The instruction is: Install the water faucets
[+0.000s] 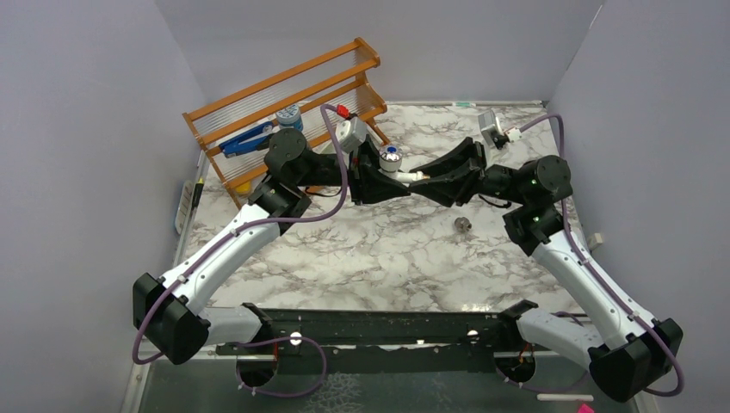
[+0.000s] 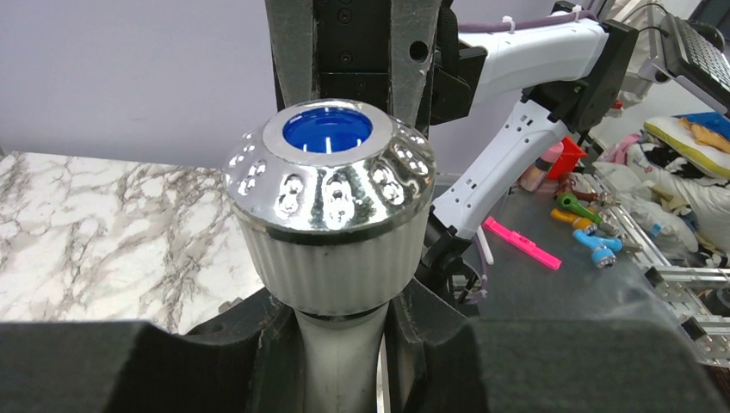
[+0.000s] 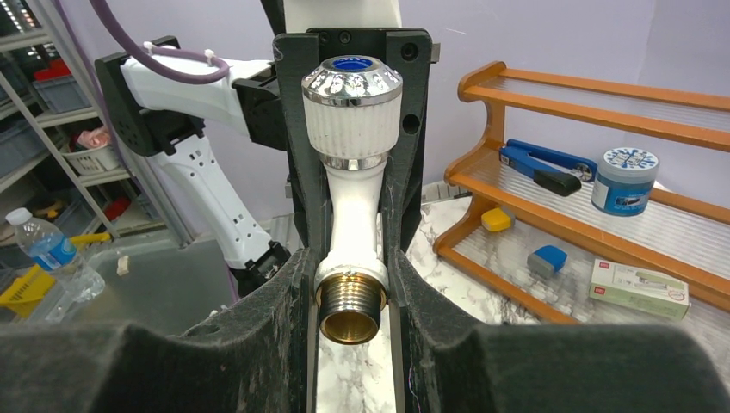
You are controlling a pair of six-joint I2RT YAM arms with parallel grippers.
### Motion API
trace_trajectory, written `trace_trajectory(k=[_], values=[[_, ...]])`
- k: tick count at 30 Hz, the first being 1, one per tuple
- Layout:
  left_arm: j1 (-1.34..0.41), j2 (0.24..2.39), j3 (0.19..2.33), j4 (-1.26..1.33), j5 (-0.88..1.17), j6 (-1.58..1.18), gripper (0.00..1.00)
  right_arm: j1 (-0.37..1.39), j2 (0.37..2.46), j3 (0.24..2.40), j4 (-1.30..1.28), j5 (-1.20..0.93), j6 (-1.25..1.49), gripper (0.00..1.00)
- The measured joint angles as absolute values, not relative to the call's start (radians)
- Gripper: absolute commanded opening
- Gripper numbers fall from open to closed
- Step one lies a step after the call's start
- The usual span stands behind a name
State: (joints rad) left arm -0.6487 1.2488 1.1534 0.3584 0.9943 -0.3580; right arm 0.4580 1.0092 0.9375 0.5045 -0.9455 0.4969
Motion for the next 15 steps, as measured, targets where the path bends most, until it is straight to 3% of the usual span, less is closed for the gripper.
trace_trajectory(k=[2, 5, 9, 12, 15], values=[[-0.648, 1.249, 1.153, 0.358, 0.994, -0.359, 0.0, 0.458, 1.009, 0.937, 0.504, -0.949, 0.492, 0.05], [-0.648, 1.249, 1.153, 0.358, 0.99, -0.358, 0.0, 0.458, 1.003, 0.937, 0.494, -0.952, 0.466, 0.35], [-0.653, 1.247, 1.147, 0.357, 0.981, -0.351, 0.0, 0.458, 0.979, 0.94, 0.429, -0.942, 0.404, 0.6], [-0.656, 1.237, 1.136, 0.358, 0.968, -0.339, 0.0, 0.459, 0.948, 0.947, 0.319, -0.91, 0.33, 0.71], [-0.656, 1.219, 1.126, 0.359, 0.95, -0.325, 0.0, 0.459, 0.908, 0.949, 0.216, -0.859, 0.267, 0.75]])
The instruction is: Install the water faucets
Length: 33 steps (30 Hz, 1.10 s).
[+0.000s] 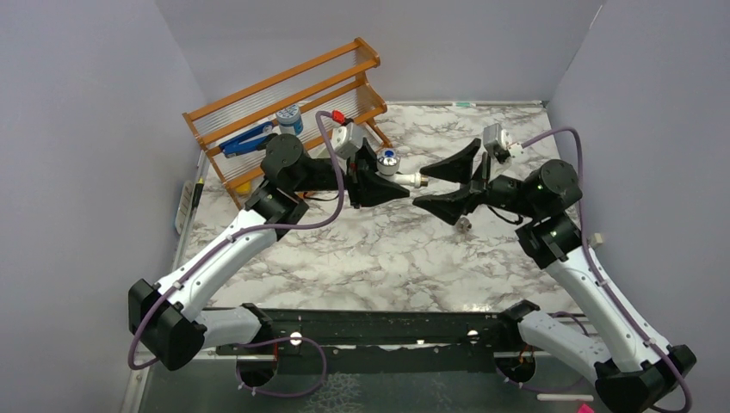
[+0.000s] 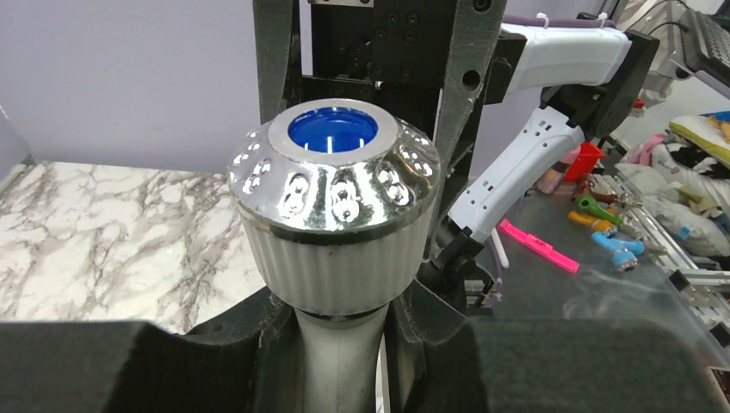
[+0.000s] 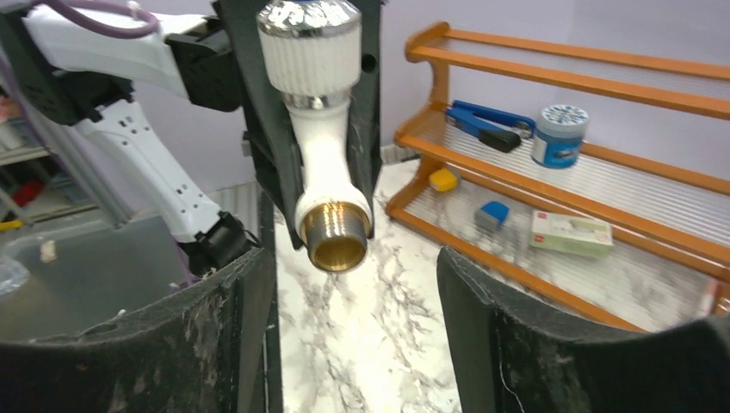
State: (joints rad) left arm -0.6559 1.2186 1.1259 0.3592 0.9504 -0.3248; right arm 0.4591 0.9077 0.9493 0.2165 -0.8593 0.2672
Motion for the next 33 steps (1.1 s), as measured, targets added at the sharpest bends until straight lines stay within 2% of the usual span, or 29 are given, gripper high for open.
trace_trajectory(k=[7, 12, 17, 23, 33], values=[[-0.646, 1.197, 1.114, 0.347, 0.932, -0.288, 0.0, 0.459, 0.818, 0.949, 0.024, -0.731, 0.204, 0.76], [-0.636, 1.197, 1.116, 0.236, 0.871, -0.238, 0.0, 0.459, 0.762, 0.906, -0.124, -0.508, 0.236, 0.76], [-0.63, 1.197, 1.116, 0.153, 0.784, -0.195, 0.0, 0.459, 0.715, 0.772, -0.231, -0.235, 0.346, 0.76], [-0.606, 1.197, 1.099, 0.116, 0.706, -0.156, 0.0, 0.459, 0.826, 0.73, -0.364, 0.064, 0.472, 0.77], [-0.481, 1.206, 1.041, 0.057, 0.552, -0.179, 0.0, 0.421, 1.061, 0.719, -0.357, 0.166, 0.453, 0.76]])
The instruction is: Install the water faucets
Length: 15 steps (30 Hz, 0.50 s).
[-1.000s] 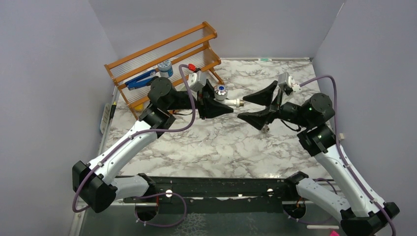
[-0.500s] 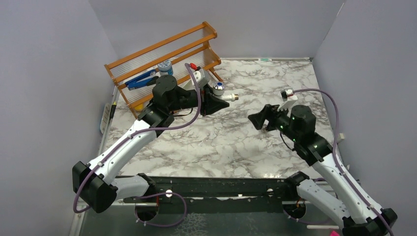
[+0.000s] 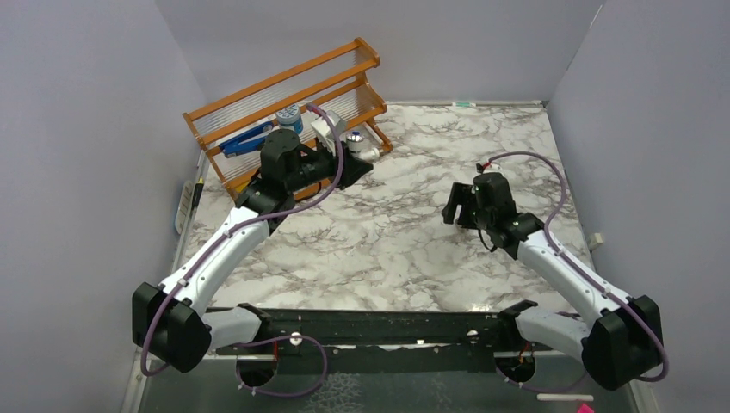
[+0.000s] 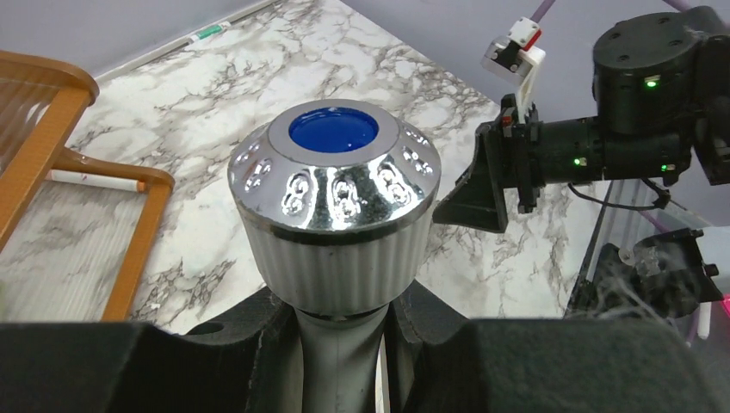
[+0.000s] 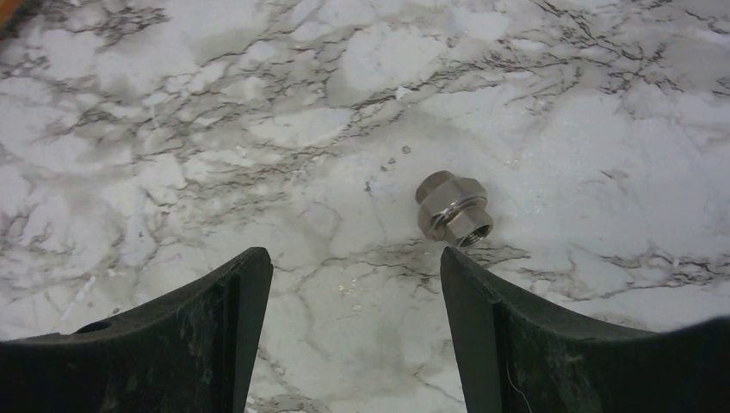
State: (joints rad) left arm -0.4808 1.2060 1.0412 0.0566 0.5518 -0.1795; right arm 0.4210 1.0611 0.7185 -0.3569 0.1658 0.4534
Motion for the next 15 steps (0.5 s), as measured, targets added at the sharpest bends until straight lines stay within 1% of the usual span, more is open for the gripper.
trace_trajectory(k=[10, 15], values=[[-0.459, 1.241, 1.053, 0.032, 0.58, -0.219, 0.0, 0.244, 1.155, 0.664, -0.313, 0.068, 0.388, 0.74], [-0.457, 1.262, 1.053, 0.034, 0.615, -0.24, 0.0, 0.197, 1.211, 0.662, -0.278, -0.026, 0.357, 0.79]])
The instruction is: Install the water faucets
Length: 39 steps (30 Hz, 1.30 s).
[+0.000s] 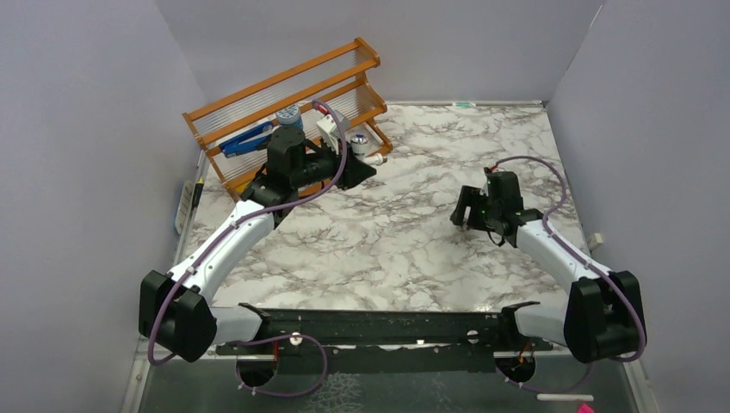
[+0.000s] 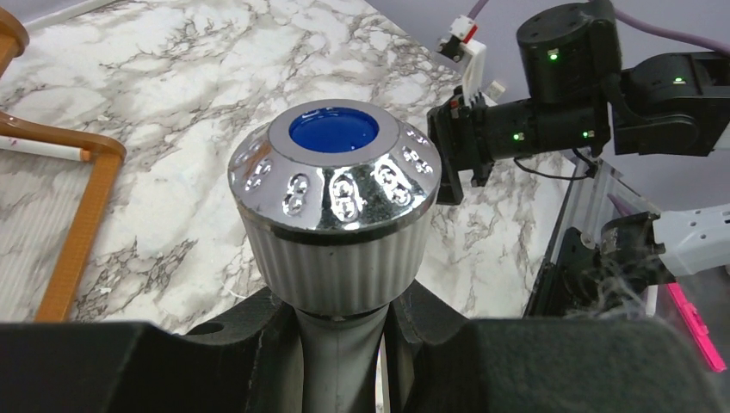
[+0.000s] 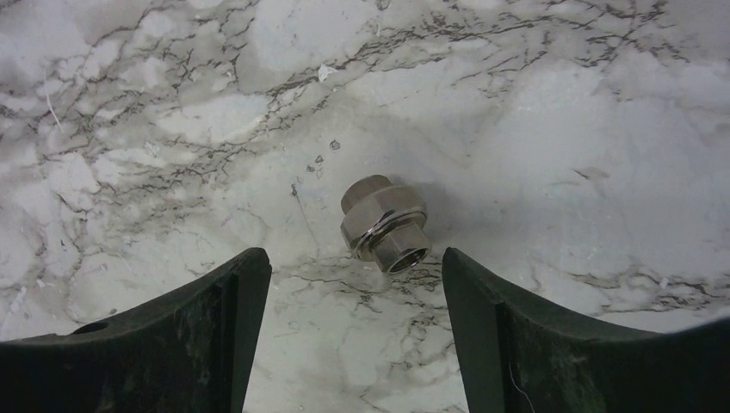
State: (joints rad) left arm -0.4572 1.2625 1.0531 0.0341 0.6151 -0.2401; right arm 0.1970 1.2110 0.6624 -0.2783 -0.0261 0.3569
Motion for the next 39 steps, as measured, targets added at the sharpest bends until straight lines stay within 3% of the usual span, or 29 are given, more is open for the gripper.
trace_trajectory(k=[22, 39], values=[[-0.457, 1.28, 1.077, 0.041, 0.681, -0.266, 0.0, 0.115, 1.351, 0.625, -0.173, -0.227, 0.366, 0.74], [-0.457, 1.297, 1.077, 0.088, 0.777, -0.307, 0.0, 0.09, 1.388, 0.602, -0.113, -0.26, 0.402, 0.59]])
